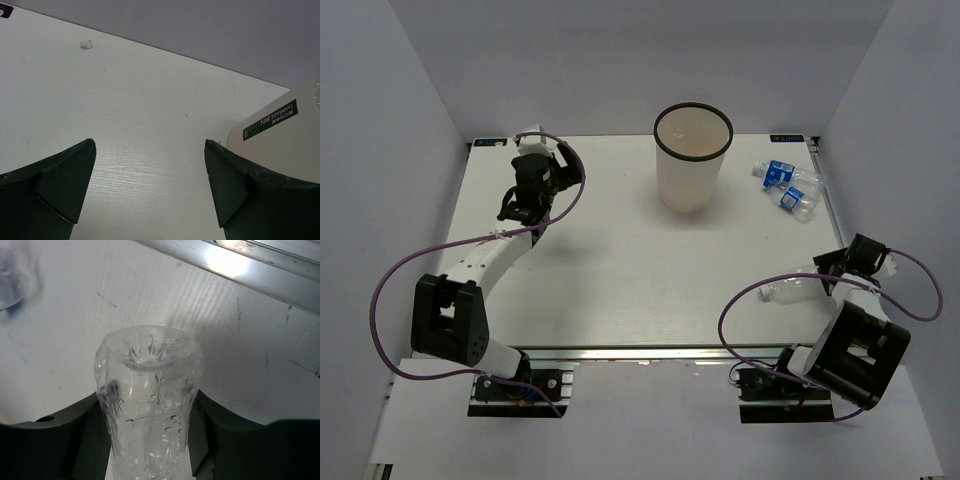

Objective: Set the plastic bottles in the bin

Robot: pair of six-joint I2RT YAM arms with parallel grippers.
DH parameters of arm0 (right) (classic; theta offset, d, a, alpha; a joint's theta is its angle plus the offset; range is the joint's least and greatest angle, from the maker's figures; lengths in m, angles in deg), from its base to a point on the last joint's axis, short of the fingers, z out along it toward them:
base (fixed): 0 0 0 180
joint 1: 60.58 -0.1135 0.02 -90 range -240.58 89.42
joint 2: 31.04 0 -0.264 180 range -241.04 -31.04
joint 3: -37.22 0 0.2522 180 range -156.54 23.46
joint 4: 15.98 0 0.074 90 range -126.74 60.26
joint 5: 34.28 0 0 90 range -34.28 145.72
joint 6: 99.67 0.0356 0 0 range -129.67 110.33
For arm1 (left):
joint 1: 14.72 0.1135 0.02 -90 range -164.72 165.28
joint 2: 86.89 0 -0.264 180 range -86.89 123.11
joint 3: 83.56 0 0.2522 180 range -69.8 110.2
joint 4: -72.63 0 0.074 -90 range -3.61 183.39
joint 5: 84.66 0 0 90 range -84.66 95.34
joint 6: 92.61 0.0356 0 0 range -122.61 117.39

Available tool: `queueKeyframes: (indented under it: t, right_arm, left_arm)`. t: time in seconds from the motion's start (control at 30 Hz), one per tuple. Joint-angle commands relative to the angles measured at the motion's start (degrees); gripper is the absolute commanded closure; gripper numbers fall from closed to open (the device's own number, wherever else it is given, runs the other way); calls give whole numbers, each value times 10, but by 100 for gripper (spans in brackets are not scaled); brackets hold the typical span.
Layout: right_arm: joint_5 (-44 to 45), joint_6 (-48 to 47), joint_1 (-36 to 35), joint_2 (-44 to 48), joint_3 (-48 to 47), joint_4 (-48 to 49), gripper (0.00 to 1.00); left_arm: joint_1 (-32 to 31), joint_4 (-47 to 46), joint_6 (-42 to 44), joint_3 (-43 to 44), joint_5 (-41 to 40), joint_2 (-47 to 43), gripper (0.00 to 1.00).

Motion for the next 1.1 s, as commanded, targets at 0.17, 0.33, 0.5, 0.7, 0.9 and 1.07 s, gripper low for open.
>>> queueKeyframes:
  t: [0.17, 0.33, 0.5, 0.7, 0.9, 1.07]
  right_arm:
    - [-40, -117, -103, 154, -52, 122, 74]
    - [-38, -187, -227, 165, -157, 195, 78]
    - [-27, -260, -369, -5, -371, 275, 78]
    - [-31, -283, -437, -232, -625, 397, 77]
    - [-38, -333, -478, -400, -806, 351, 74]
    - [-82, -327, -492, -429, -754, 389, 54]
  left_arm:
    - [2, 12, -9, 4, -20, -29, 2]
    - [2, 26, -15, 8, -37, -37, 2]
    - [3, 36, -30, 25, -46, -20, 2]
    - [9, 88, -34, 58, -72, 1, 2]
    - [15, 109, -31, 48, -90, -19, 2]
    - [16, 98, -32, 26, -95, -35, 2]
